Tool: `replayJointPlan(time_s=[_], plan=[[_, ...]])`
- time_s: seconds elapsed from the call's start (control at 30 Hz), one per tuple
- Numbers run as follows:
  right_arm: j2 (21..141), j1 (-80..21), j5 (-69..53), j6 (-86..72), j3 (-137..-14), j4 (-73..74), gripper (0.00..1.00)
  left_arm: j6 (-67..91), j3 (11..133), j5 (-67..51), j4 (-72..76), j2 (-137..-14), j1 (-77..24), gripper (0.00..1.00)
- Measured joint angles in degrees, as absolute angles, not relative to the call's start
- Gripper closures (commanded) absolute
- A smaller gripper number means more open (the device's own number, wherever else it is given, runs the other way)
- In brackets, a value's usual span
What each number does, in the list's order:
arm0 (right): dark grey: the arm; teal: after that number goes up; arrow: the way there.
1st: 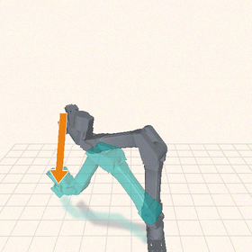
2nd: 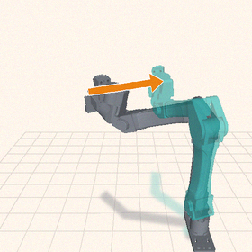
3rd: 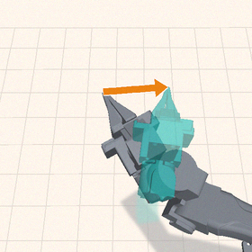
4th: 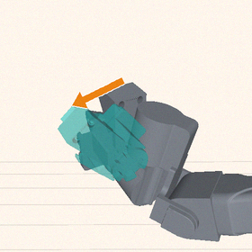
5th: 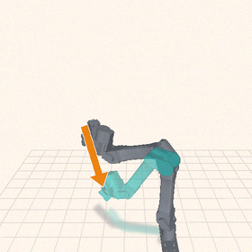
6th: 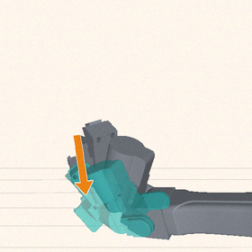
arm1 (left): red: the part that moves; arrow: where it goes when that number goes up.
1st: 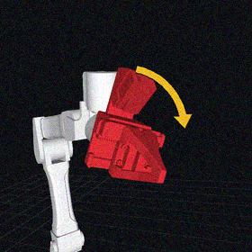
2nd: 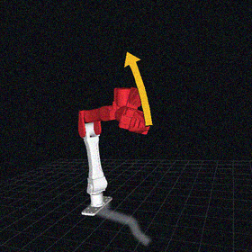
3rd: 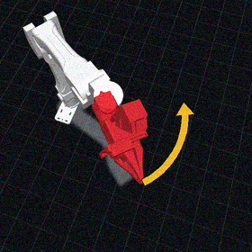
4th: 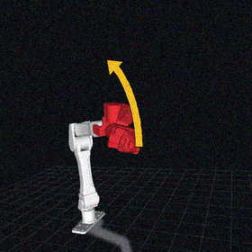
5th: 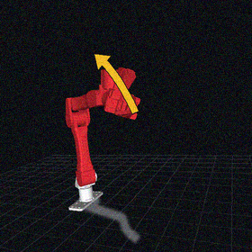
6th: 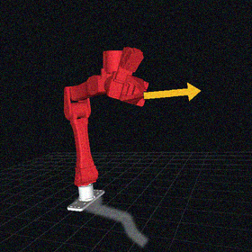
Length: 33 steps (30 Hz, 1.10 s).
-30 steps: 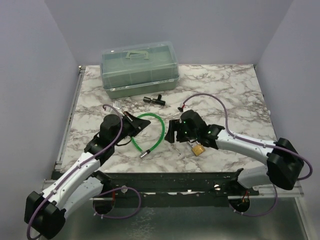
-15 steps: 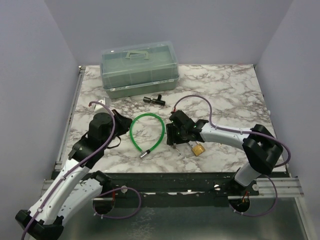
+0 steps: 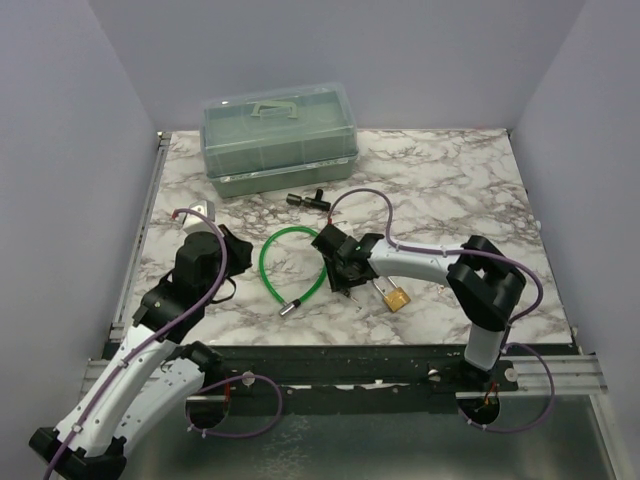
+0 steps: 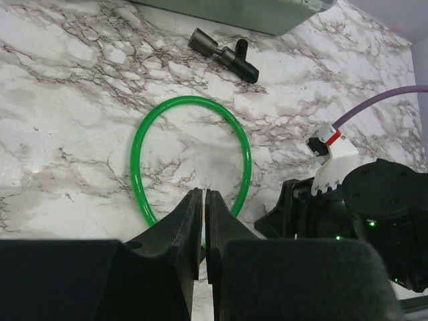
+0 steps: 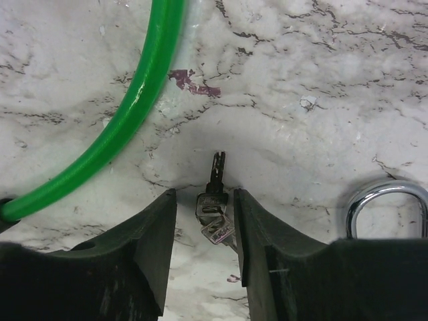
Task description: Unlock with the key
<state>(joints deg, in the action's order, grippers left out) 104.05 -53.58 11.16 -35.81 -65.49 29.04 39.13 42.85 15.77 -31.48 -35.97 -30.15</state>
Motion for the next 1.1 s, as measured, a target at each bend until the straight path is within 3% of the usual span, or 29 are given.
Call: replayJointPlan(time_s=[0.2, 0.43, 1.1], plan=[[106.32, -55.09, 15.22, -36.67, -68.42, 32.53, 0.70, 38.65, 42.63, 16.01, -31.77, -35.42, -30.15, 0.87], [106.32, -55.20, 15.53, -37.69, -68.36, 32.56, 0.99, 38.50, 42.61, 16.38, -32.10, -33.91, -30.15, 0.87], [97.21, -55.42, 15.79, -37.21, -58.89, 26.61, 1.00, 38.63, 42.61, 16.51, -32.29, -32.77, -30.15, 0.87]])
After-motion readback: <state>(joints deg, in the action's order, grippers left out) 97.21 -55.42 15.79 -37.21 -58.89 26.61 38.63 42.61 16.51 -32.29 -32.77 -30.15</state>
